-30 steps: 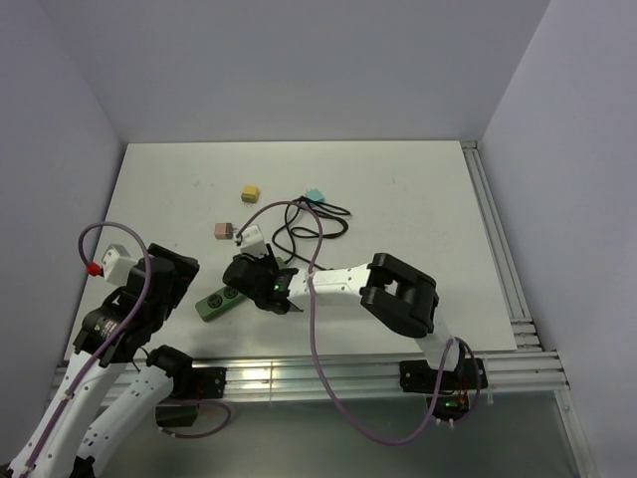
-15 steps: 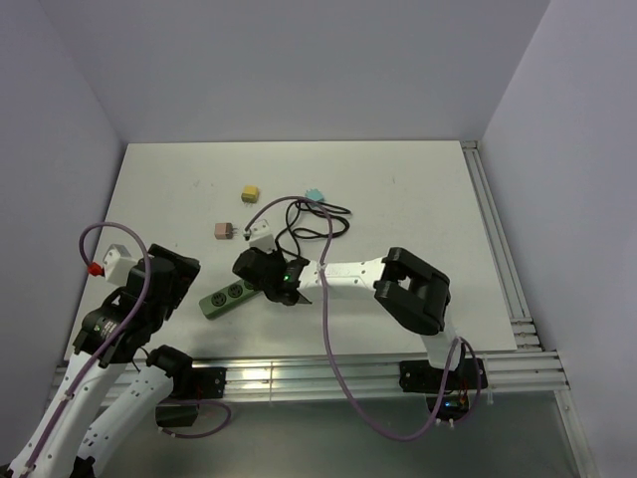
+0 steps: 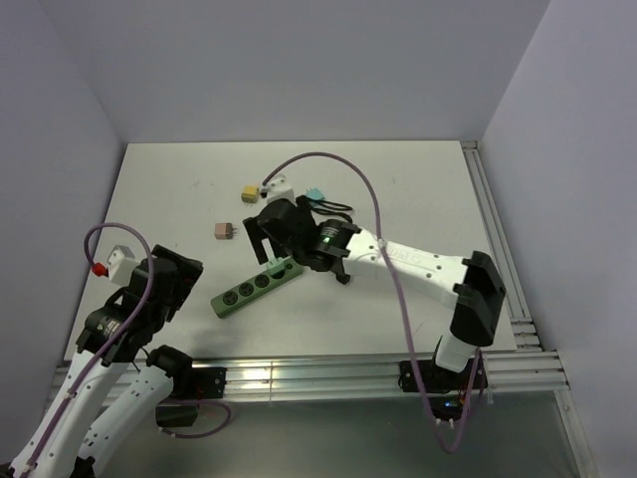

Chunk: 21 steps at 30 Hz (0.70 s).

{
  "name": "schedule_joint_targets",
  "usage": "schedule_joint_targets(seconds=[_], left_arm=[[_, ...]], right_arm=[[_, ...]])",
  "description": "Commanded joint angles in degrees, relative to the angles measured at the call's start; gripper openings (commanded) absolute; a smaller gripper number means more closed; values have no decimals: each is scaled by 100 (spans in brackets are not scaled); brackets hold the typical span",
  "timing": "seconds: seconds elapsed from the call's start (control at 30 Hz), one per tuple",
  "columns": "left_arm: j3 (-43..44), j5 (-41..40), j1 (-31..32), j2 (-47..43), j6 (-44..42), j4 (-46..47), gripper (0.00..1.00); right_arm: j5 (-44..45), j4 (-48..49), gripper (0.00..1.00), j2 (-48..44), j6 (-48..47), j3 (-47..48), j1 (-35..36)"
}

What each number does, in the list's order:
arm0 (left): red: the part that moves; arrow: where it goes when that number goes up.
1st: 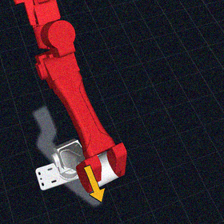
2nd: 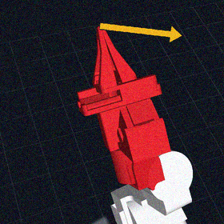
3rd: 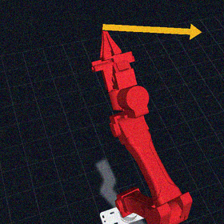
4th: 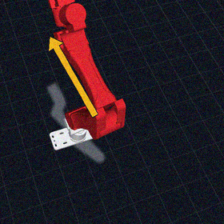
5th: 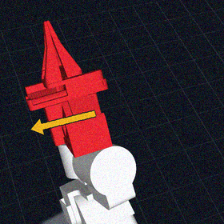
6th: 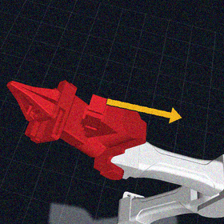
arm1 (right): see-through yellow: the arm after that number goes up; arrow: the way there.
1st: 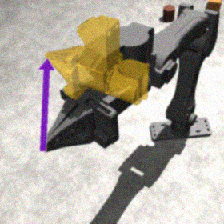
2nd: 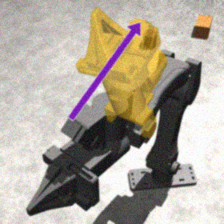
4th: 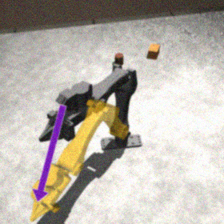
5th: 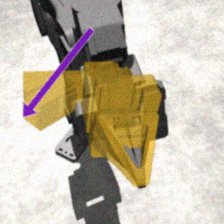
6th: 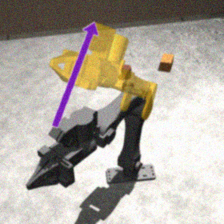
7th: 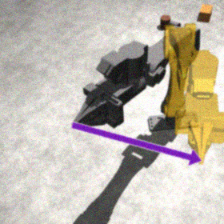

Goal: Insert the plug

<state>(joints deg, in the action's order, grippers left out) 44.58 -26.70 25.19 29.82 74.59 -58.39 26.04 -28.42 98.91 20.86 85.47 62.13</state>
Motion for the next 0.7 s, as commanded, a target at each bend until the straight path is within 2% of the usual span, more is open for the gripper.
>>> schedule_joint_targets(seconds=[0.0, 0.1, 0.17, 0.23, 0.27, 0.43, 0.5, 0.6, 0.67], left_arm=[[77, 24, -32, -73, -93, 82, 99], [113, 268, -23, -178, -426, 361, 99], [121, 559, -32, -319, -1006, 643, 98], [121, 1040, -32, -476, -1261, 976, 97], [78, 1227, -23, -547, -1523, 1144, 97], [-142, 2299, -23, -969, -2017, 1988, 95], [-230, 2423, -23, -1040, -2062, 2077, 95], [-318, 2529, -23, -1084, -2150, 2191, 94], [-362, 2529, -32, -1058, -2238, 2218, 94]], right_arm=[[-547, 4, 100, -487, 83, -48, -148], [-592, -93, 100, -540, 312, -83, -595], [-574, -224, 99, -418, 427, 127, -965], [-618, -338, 93, -198, 410, 616, -1219], [-574, -583, 92, 142, 392, 863, -1456], [-679, -1156, 71, 1339, -20, 2567, -2107], [-723, -1279, 64, 1867, -319, 2938, -2388], [-968, -1377, 59, 2456, -653, 3589, -2748], [-1162, -1280, 60, 2772, -968, 3836, -2916]])
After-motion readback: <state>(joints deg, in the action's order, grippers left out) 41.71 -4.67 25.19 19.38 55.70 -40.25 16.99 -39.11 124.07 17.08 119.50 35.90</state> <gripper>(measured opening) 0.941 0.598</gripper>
